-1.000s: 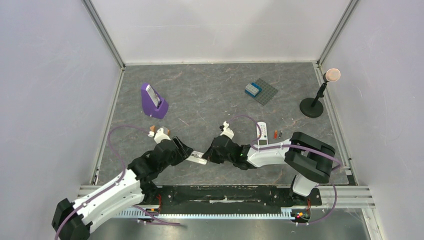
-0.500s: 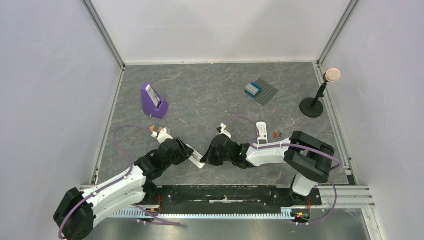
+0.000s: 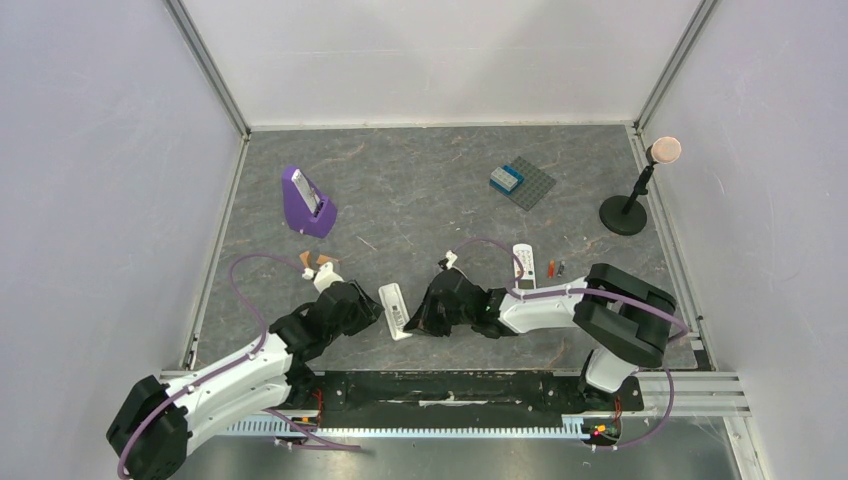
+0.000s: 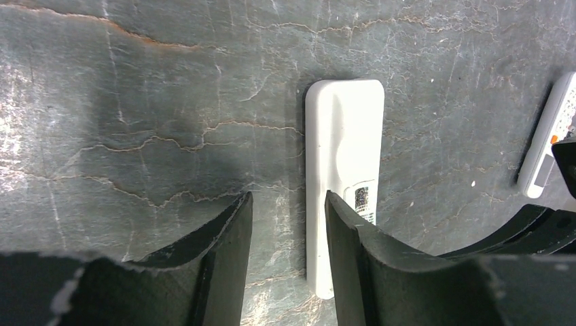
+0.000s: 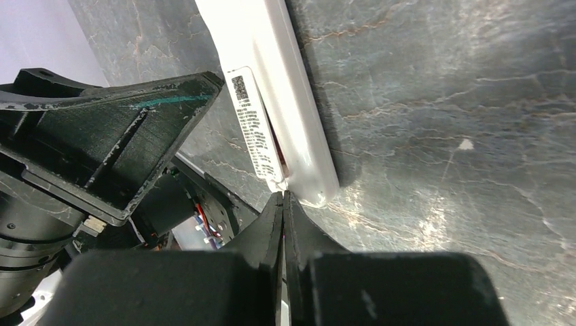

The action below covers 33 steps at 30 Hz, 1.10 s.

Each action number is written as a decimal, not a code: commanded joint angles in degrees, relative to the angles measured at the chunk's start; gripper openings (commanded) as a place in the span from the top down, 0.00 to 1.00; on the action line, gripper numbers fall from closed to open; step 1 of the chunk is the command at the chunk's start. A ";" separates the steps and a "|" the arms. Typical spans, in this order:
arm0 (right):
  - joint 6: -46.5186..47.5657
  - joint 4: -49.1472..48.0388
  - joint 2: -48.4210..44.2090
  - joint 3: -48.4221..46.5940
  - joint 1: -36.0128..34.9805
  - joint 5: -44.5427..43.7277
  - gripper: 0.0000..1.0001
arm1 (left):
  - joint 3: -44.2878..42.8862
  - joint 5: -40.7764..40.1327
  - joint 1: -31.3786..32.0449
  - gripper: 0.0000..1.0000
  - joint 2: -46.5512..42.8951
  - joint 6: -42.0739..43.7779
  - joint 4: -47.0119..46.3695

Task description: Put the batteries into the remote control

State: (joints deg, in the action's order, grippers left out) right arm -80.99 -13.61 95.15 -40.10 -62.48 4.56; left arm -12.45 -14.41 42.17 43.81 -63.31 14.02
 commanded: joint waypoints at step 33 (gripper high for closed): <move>-6.48 -8.81 1.86 2.09 0.60 2.79 0.80 | -3.37 10.22 -7.83 0.32 8.28 5.53 -11.09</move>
State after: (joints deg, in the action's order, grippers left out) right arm -86.78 -20.56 95.83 -36.97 -61.76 8.67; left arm -14.74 -6.24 35.22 52.10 -61.63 5.85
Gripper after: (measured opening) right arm 0.216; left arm 0.659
